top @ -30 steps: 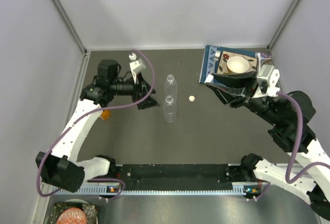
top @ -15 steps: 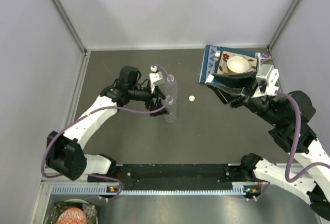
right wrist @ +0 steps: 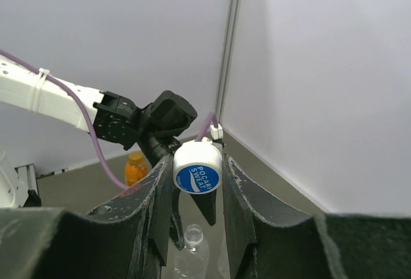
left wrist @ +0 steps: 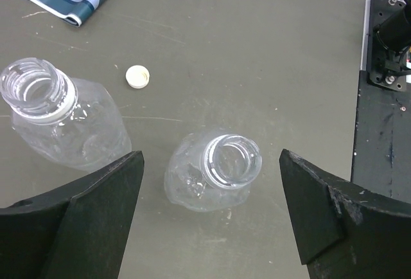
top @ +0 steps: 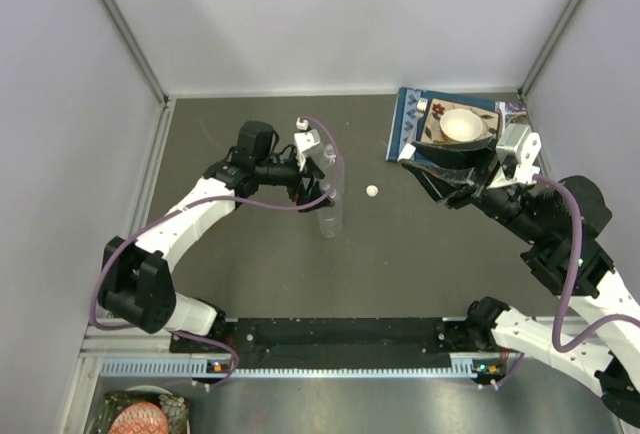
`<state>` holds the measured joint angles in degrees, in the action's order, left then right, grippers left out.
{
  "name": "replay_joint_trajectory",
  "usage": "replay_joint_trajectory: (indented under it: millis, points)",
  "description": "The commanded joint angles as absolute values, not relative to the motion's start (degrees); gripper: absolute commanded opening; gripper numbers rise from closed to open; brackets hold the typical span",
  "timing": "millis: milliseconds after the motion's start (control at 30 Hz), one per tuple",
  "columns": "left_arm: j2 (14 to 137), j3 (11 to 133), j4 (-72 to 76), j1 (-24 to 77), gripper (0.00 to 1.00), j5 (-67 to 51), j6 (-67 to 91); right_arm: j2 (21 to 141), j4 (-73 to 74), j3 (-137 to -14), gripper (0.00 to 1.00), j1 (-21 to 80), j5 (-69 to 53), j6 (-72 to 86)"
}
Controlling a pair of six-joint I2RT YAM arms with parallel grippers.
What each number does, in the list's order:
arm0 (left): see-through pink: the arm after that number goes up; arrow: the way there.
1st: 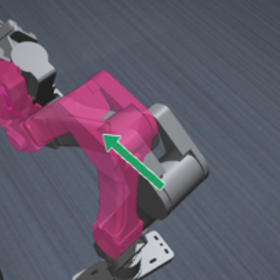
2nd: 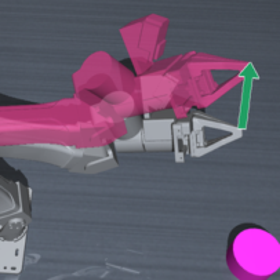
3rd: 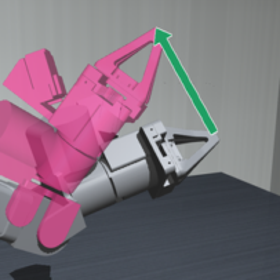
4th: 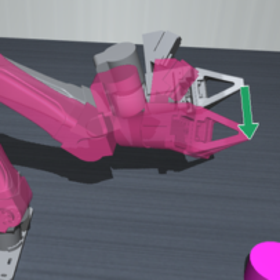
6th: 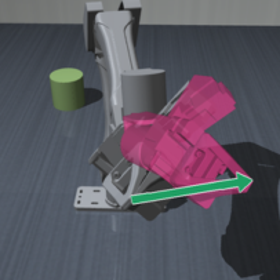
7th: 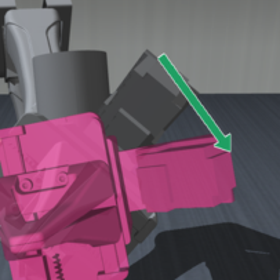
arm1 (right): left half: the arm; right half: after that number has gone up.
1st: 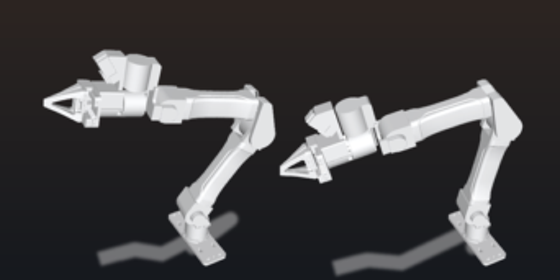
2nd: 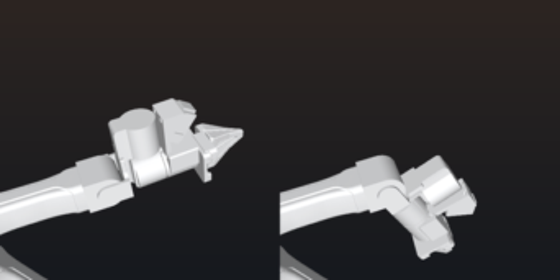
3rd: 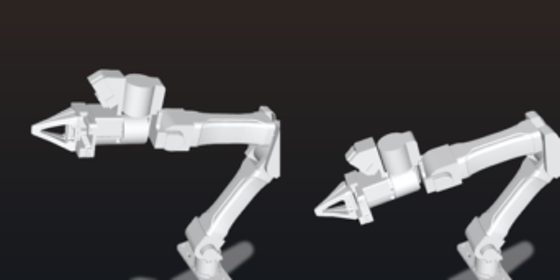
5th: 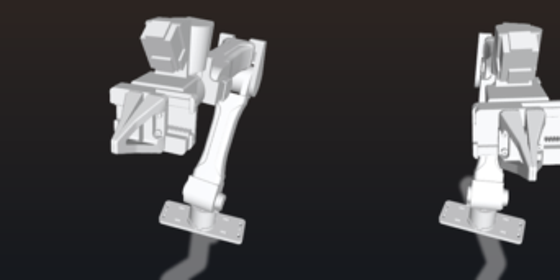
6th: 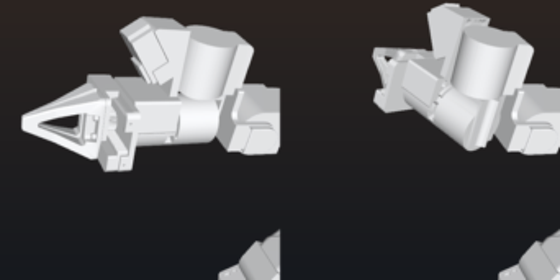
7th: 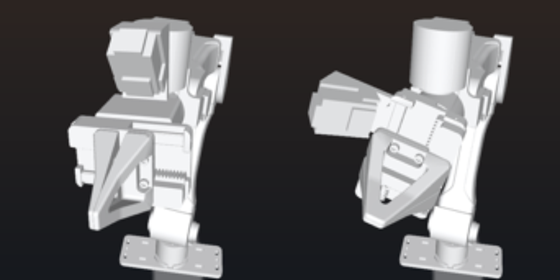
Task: Screw on the bottle caps
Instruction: Pick up the plastic bottle at the center of the board.
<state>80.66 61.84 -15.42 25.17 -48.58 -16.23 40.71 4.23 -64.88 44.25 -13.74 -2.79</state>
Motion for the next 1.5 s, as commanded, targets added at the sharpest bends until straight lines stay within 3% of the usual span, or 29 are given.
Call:
replay_joint_trajectory:
  millis: [0,233,367,500,633,867,1067,1467]
  points:
    - [82.44,64.86,-11.07,25.31,0.89,-50.54,-15.03,40.43,3.52,-64.77,0.01,45.18,-12.66,-2.02]
    - [83.58,64.78,-13.88,27.33,0.68,-46.94,-16.96,40.34,3.95,-65.21,0.00,45.18,-12.13,-2.20]
    - [83.76,64.42,-14.41,28.56,0.51,-45.18,-17.58,40.52,4.04,-65.30,0.00,45.18,-11.95,-1.93]
    - [83.67,65.56,-17.04,30.41,0.26,-43.51,-18.10,40.43,4.83,-65.92,0.00,45.18,-12.04,-1.76]
    - [83.50,70.12,-24.41,33.04,0.09,-36.86,-20.99,40.25,5.71,-66.71,0.00,45.18,-11.95,-1.58]
    - [89.27,78.83,-39.98,44.80,0.07,-20.67,-26.19,39.38,6.50,-67.41,0.00,45.18,-11.16,-1.49]
    - [99.99,86.30,-44.30,51.23,0.00,-18.90,-25.93,38.41,7.82,-67.50,0.00,45.18,-9.58,-1.49]
    - [112.15,87.54,-43.87,58.35,0.00,-14.50,-24.96,38.05,9.05,-67.06,0.01,45.18,-9.32,-1.32]
